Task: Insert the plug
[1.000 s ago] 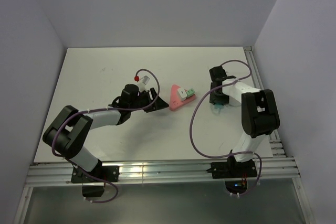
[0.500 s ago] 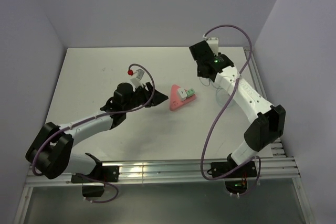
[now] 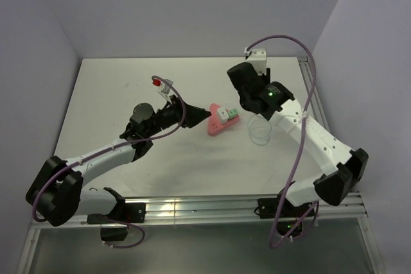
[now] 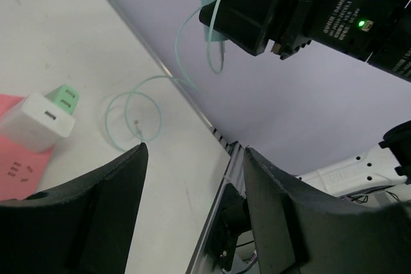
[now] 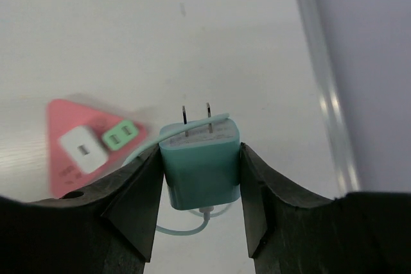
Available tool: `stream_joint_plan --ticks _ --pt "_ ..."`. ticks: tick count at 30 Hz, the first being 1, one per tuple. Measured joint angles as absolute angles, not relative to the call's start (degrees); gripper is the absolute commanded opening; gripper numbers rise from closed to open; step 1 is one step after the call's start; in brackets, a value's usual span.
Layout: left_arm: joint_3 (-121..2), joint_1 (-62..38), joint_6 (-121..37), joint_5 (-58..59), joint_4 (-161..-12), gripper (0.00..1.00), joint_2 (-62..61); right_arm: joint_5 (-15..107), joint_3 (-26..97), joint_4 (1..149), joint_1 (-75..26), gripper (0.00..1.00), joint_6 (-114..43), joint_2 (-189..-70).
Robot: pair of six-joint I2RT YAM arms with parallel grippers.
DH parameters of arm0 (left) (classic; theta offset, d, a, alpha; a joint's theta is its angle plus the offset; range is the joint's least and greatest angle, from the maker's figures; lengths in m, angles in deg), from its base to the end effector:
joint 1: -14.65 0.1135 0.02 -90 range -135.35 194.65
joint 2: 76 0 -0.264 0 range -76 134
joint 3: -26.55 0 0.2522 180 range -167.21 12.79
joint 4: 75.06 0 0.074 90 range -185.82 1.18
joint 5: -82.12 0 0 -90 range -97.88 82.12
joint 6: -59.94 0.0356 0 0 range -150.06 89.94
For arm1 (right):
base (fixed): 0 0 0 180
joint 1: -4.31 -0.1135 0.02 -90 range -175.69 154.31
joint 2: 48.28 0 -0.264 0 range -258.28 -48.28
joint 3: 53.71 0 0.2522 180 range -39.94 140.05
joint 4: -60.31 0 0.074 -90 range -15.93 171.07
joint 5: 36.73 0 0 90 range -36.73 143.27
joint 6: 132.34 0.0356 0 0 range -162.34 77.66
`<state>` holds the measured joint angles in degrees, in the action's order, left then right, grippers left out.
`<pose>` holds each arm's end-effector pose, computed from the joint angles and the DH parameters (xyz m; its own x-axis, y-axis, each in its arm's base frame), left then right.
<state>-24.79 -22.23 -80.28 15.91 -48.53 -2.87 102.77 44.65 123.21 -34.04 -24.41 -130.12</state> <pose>0.2184 -0.1818 0.2813 -0.6269 -0.4088 -0.6633 0.6079 0.2758 -0.7446 0.2453 0.1595 0.3762 -0.5376 -0.1704 -0.8258 0.1828 0.9325 -0.3114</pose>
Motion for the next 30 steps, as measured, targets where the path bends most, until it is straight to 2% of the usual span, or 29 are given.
stream_joint_plan --ticks 5,9,10,20,23,25,30 --pt "-26.85 -24.04 -82.11 17.22 -44.59 0.69 -0.16 88.41 44.78 123.94 -32.16 0.00 -16.97 -122.28" --pt "-27.72 -27.47 -81.94 16.24 -44.46 0.70 0.43 74.02 39.52 122.14 -29.63 0.00 -13.13 -113.69" --pt "-27.72 -28.09 -81.72 16.13 -44.46 0.73 0.19 70.48 38.36 121.90 -28.93 0.00 -12.54 -112.13" --pt "-25.84 -29.90 -70.22 11.26 -50.69 0.77 -14.92 28.28 22.58 114.34 -20.23 0.00 -14.57 -107.57" --pt "-22.45 -30.05 -67.27 6.82 -53.25 0.77 -21.28 18.79 19.10 113.36 -20.45 0.00 -16.95 -107.52" --pt "-21.29 -30.12 -66.61 1.35 -56.98 0.74 -25.06 16.61 18.86 113.38 -22.06 0.00 -18.92 -107.59" --pt "-21.91 -30.21 -68.84 -17.68 -70.43 0.72 -30.68 15.43 25.46 114.17 -35.75 0.00 -24.23 -113.07"
